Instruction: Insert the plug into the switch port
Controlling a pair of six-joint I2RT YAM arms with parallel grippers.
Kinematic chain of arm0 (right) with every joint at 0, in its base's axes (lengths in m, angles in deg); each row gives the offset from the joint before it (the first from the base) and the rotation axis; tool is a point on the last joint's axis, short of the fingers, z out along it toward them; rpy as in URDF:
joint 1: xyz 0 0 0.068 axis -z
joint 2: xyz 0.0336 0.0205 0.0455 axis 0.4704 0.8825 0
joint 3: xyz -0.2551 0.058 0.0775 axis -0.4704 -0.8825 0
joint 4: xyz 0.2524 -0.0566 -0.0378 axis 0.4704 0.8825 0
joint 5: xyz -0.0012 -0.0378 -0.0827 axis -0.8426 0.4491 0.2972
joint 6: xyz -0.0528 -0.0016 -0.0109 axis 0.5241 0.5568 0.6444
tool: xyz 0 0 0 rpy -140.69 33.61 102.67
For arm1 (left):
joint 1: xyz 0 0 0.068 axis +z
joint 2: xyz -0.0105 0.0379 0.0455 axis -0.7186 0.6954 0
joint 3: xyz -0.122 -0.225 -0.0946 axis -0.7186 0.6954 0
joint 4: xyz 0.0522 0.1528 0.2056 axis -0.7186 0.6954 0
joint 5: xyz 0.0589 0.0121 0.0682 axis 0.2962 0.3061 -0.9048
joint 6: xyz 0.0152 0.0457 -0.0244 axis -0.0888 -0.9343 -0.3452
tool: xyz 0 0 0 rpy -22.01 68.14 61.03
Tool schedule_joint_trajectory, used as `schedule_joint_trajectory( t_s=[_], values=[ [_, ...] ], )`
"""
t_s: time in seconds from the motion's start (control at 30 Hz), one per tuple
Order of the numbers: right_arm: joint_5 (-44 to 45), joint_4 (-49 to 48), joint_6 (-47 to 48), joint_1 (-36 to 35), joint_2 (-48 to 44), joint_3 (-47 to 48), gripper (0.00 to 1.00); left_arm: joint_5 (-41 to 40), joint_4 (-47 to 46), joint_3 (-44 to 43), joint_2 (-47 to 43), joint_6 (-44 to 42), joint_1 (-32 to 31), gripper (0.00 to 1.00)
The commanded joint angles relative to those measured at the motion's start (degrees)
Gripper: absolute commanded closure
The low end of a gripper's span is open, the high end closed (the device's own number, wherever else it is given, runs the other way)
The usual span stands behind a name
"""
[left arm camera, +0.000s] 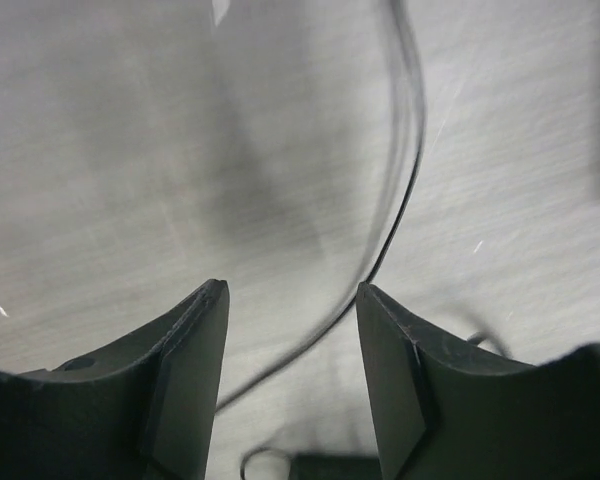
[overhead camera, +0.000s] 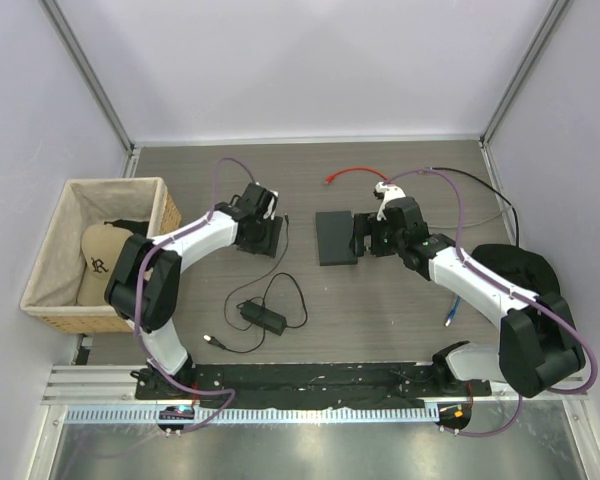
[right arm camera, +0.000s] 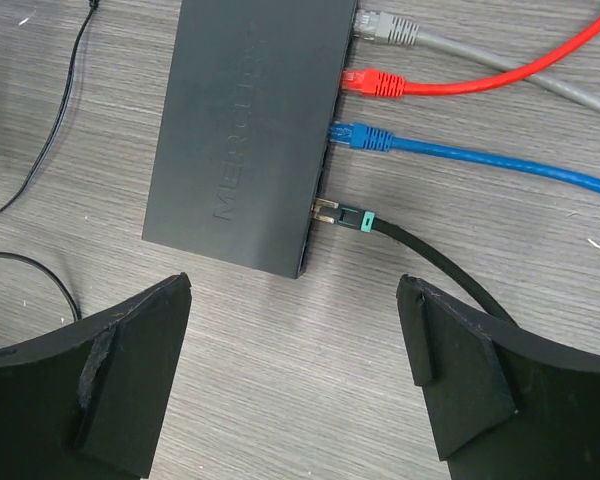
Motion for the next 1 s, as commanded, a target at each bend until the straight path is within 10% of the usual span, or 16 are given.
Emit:
schedule_joint_trajectory(
  t_s=[0.0,0.97],
  values=[
    [0.84,-2.52,1.59,0.06,-2.49,0.98,0.07,-3.24,-12.07,-0.89,-2.54,-0.93,0.10,0.42],
    [6.20,0.90,2.55,0.06,-6.63,-1.66,0.07,-10.18,-19.46,-16.63,18.91,14.28,-1.40,0.62]
  ],
)
